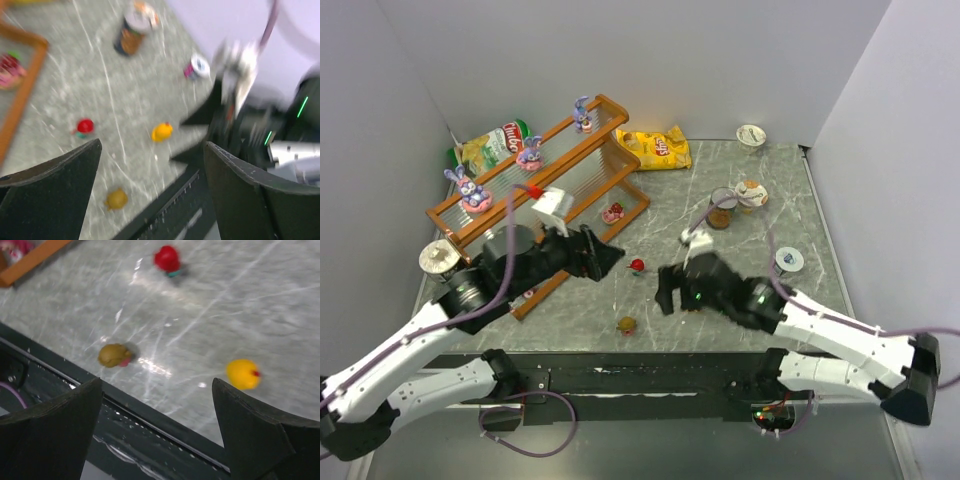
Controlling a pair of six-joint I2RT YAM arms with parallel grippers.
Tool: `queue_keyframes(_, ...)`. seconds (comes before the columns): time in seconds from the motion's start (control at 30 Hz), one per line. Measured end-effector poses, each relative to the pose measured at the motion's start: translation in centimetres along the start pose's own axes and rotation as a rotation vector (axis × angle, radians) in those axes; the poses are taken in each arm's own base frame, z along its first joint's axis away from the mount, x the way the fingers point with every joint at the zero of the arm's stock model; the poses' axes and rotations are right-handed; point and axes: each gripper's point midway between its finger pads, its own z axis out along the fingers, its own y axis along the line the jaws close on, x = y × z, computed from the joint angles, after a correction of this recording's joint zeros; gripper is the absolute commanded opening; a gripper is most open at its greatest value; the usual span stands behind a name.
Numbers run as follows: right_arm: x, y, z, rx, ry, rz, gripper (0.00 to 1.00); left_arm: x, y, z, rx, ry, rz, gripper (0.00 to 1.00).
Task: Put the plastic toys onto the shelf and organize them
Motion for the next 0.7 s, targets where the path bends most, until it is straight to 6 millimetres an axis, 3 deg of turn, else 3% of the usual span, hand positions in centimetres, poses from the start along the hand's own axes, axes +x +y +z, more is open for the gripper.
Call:
queue_keyframes(0.07, 2.2, 1.5, 0.8, -0.007, -0.011, -0.049, 0.94, -1.8, 0.0, -1.1, -0.014, -0.073, 0.001, 0.92)
queue_keyframes(0.2, 4.7, 4.1, 2.4, 0.014, -0.050, -0.133, 0.94, -6.1, -0.6, -3.7, -0.024, -0.226, 0.009, 0.94)
queue_keyframes(0.4, 4.9, 7.9, 4.0, -0.005, -0.161, -0.103, 0.92, -11.7, -1.8, -6.6, -0.048, -0.374, 0.019, 0.97)
queue_keyframes(0.5, 5.4, 9.2, 5.1, -0.016, -0.186, -0.074, 0.89, -12.2, -1.3, -7.3, -0.079, -0.397, 0.022, 0.98)
queue_keyframes(0.7, 9.8, 9.6, 8.7, 0.060, -0.109, -0.079, 0.86, -12.2, 0.0, -8.9, -0.137, -0.413, 0.029, 0.99)
